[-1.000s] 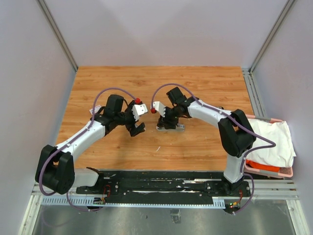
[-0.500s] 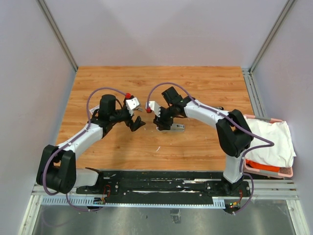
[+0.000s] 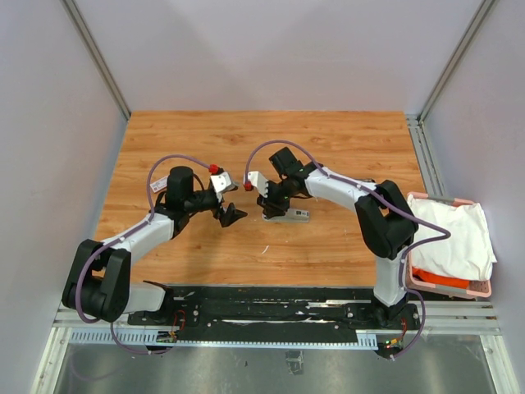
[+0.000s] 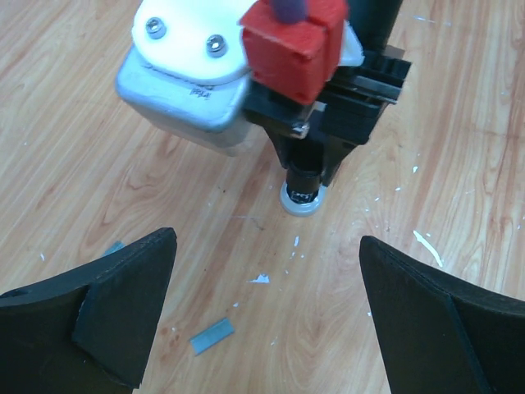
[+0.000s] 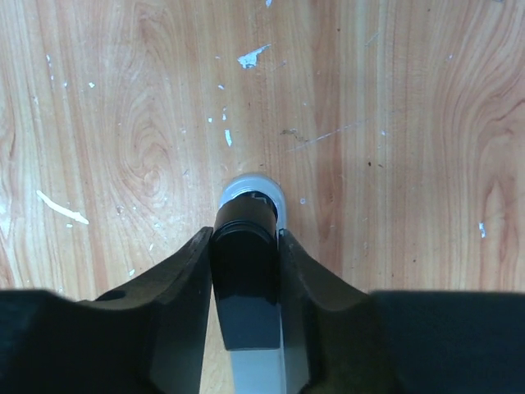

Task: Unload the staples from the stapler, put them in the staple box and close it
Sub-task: Unload the staple at the center of the board.

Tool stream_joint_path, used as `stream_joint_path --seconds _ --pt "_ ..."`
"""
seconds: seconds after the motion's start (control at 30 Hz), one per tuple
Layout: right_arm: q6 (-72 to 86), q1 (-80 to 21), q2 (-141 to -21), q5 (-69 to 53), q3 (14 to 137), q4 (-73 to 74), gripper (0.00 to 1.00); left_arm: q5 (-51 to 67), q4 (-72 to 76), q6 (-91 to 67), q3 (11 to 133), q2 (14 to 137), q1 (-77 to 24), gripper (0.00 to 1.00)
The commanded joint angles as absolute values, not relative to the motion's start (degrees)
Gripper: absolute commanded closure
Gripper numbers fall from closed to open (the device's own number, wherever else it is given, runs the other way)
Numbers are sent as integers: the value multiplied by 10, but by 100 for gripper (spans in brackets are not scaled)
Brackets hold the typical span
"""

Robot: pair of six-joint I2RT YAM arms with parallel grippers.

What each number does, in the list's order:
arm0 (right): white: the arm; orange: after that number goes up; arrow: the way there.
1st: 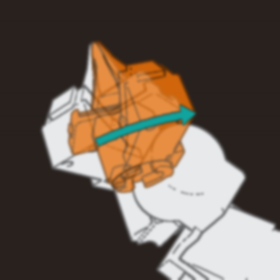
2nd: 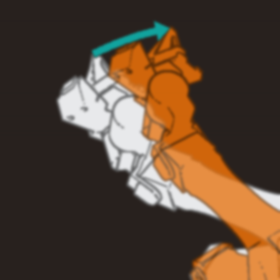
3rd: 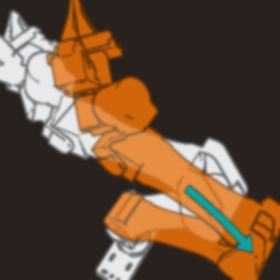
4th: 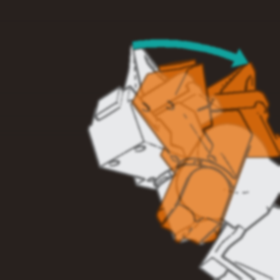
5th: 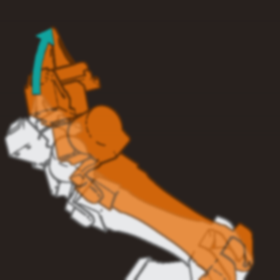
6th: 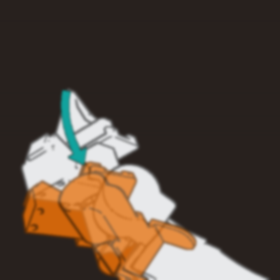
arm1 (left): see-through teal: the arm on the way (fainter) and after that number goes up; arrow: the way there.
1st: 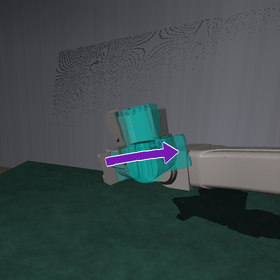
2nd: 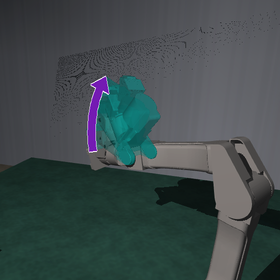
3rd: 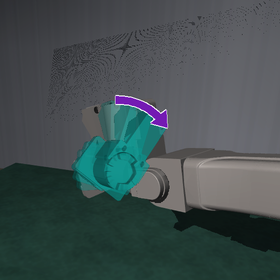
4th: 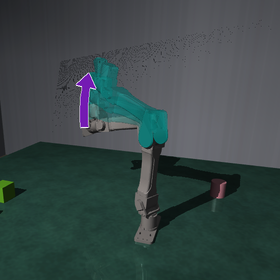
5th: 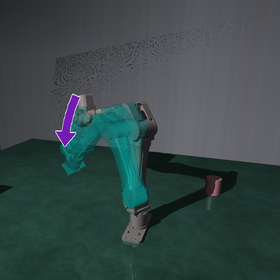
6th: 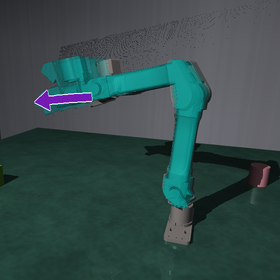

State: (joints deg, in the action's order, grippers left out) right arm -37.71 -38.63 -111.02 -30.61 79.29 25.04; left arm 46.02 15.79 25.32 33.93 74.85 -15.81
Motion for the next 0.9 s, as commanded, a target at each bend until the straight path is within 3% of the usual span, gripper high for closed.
stream_joint_path --seconds 0.0,0.1,0.37,0.57,0.87 --pt "-377 -395 -1118 -317 818 265 74 498 178 266 338 738 -154 2" --pt "-382 -394 -1107 -325 819 271 83 501 170 268 345 743 -154 2" --pt "-379 -386 -1044 -354 814 266 90 535 163 273 360 755 -154 2" --pt "-358 -368 -997 -415 780 227 92 575 140 299 381 772 -157 0" --pt "-349 -366 -967 -448 748 193 93 568 132 280 429 828 -189 11"
